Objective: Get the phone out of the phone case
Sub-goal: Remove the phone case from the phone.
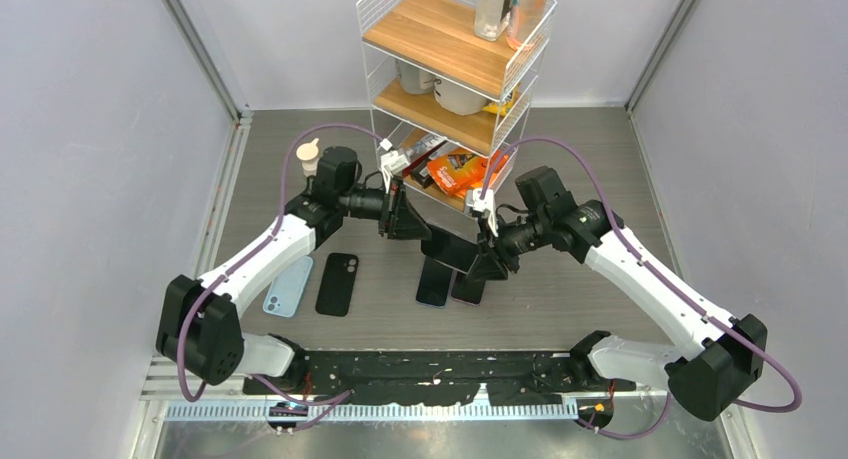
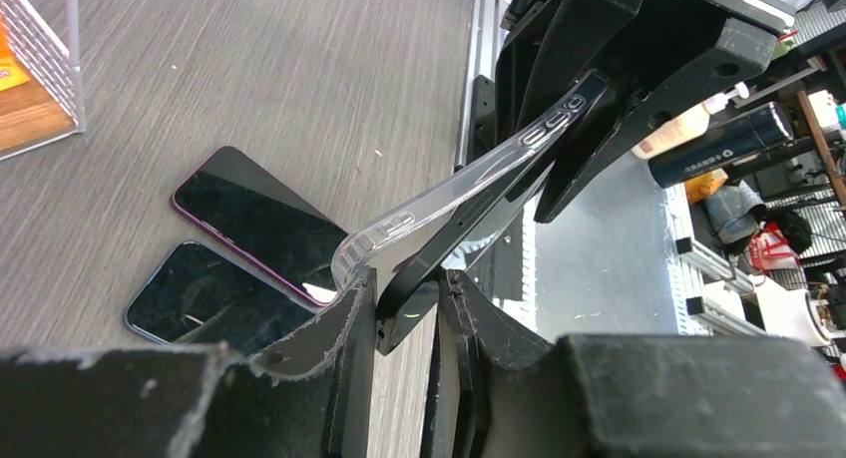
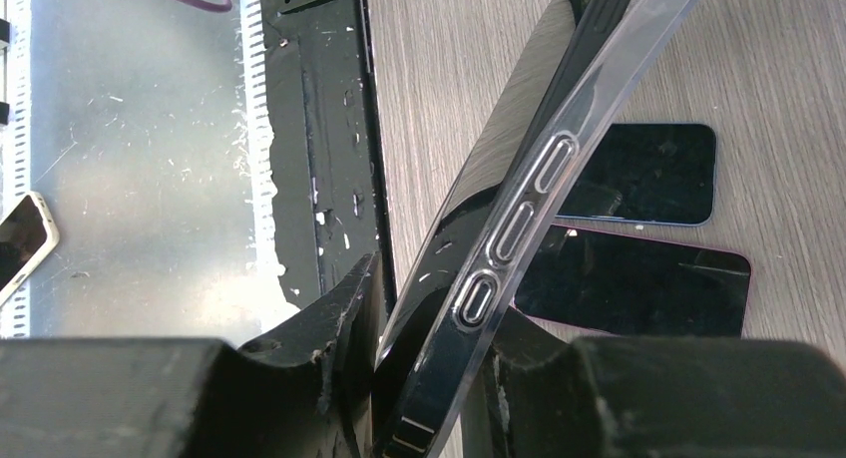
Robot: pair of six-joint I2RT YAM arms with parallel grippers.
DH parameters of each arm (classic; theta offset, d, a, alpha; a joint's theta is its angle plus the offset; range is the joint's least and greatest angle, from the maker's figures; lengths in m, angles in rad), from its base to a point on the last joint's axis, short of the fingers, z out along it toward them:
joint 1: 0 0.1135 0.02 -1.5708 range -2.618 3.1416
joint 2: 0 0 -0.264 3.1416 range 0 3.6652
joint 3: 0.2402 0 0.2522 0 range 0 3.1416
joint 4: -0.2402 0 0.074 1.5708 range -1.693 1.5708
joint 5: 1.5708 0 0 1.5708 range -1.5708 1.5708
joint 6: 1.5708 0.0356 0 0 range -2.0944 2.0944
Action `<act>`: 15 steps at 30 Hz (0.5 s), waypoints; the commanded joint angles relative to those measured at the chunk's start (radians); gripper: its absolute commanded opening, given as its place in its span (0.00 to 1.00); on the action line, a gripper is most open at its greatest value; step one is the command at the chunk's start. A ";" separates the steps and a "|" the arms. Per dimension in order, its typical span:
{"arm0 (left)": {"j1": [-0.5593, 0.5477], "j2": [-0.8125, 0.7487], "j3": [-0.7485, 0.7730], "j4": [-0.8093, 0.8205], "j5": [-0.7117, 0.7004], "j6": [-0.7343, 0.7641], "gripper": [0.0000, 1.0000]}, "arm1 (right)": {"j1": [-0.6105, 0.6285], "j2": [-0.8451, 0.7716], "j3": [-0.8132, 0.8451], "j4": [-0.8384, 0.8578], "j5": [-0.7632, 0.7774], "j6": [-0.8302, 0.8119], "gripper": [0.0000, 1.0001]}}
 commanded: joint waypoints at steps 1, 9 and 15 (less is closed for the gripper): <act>-0.078 0.019 0.028 0.202 0.082 -0.060 0.29 | 0.088 -0.006 0.086 0.242 -0.243 -0.113 0.06; -0.096 0.016 0.006 0.141 0.235 -0.001 0.15 | 0.087 -0.006 0.074 0.310 -0.140 -0.053 0.06; -0.115 0.009 -0.026 0.042 0.330 0.102 0.11 | 0.077 -0.015 0.040 0.398 -0.091 -0.017 0.06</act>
